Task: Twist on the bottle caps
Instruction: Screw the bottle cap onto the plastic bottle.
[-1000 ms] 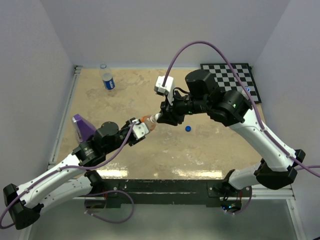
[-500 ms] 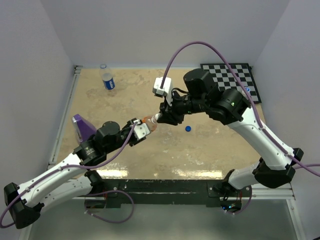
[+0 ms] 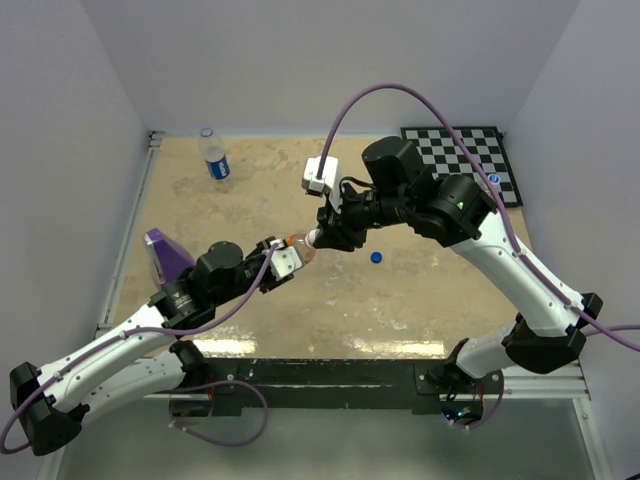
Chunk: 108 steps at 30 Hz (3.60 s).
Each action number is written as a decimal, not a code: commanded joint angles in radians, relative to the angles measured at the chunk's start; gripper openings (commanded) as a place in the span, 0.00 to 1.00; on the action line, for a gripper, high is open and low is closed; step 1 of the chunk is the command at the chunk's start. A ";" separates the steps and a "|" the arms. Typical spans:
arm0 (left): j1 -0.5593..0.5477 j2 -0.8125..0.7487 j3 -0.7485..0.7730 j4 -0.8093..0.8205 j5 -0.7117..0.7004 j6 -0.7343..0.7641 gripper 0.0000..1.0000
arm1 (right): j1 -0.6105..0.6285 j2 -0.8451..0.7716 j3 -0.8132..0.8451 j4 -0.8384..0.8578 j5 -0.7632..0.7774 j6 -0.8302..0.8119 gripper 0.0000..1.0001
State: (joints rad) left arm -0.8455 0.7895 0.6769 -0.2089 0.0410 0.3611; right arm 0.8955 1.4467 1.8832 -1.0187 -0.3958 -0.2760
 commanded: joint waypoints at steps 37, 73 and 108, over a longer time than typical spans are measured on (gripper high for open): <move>-0.003 -0.035 0.069 0.026 0.140 0.013 0.40 | 0.057 0.006 -0.093 -0.012 0.002 -0.063 0.00; -0.004 -0.070 0.010 0.129 0.148 0.045 0.38 | 0.026 0.081 0.030 0.002 -0.018 0.176 0.00; -0.003 0.083 0.105 0.048 0.244 -0.073 0.31 | 0.066 -0.006 -0.062 -0.038 -0.012 -0.006 0.00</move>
State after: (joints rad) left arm -0.8394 0.8585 0.7006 -0.2943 0.2272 0.3050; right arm 0.9276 1.4429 1.8351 -1.0725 -0.3710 -0.2695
